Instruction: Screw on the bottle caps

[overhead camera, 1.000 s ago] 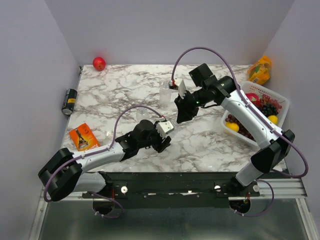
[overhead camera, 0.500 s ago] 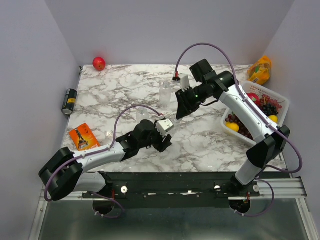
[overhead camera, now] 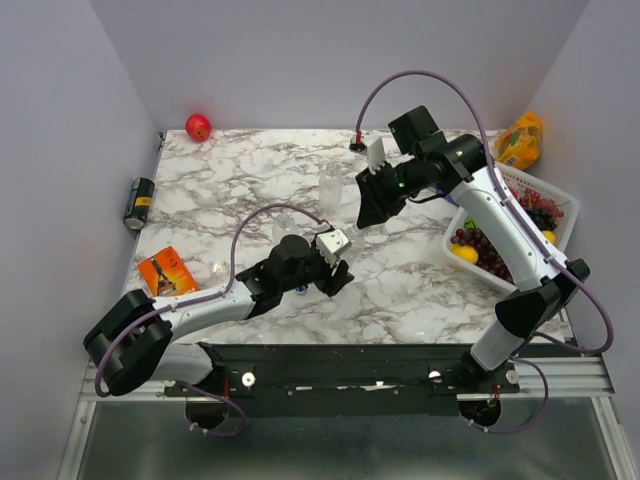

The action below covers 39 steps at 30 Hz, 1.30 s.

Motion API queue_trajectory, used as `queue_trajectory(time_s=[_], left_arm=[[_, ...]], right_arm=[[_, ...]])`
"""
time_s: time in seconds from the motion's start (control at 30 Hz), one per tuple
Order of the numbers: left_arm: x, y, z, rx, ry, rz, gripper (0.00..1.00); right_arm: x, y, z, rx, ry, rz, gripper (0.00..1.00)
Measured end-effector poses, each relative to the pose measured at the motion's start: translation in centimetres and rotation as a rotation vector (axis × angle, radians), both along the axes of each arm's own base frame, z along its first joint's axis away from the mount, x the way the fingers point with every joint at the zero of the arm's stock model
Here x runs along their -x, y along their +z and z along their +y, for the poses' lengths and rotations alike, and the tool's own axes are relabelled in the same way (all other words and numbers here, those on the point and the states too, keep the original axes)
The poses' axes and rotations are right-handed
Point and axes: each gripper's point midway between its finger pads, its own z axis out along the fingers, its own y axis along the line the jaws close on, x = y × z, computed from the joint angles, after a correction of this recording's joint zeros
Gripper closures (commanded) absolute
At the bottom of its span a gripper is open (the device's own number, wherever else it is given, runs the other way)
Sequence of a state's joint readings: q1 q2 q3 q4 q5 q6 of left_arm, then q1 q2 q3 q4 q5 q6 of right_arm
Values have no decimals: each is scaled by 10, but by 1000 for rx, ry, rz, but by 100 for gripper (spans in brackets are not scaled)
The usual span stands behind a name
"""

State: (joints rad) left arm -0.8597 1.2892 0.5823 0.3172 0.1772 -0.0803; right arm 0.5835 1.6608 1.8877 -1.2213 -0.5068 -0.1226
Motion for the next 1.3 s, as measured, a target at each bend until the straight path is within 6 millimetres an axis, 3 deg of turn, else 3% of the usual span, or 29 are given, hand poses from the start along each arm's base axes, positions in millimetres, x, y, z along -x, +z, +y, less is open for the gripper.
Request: queue_trajectory(time_s=[0.13, 0.27, 0.5, 0.67, 0.73, 0.93, 1.1, 1.3], left_arm=[[-9, 24, -10, 77, 11, -35, 100], [-11, 28, -13, 108, 15, -30, 100], [-11, 25, -18, 122, 3, -13, 100], [-10, 27, -20, 132, -7, -17, 100], [-9, 27, -20, 137, -11, -21, 100], [3, 37, -21, 163, -84, -63, 100], [9, 46, -24, 181, -143, -100, 100], [11, 55, -22, 193, -171, -131, 100]], right_arm=[[-3, 34, -2, -25, 8, -94, 51], [-2, 58, -3, -55, 19, -165, 48], [11, 49, -14, -22, 26, -137, 55], [1, 42, -24, 35, 13, -185, 57], [-2, 29, -34, 55, -3, -191, 56], [-11, -41, -100, 207, -40, -205, 39], [12, -99, -127, 304, 70, -226, 38], [45, -143, -151, 354, 179, -243, 38]])
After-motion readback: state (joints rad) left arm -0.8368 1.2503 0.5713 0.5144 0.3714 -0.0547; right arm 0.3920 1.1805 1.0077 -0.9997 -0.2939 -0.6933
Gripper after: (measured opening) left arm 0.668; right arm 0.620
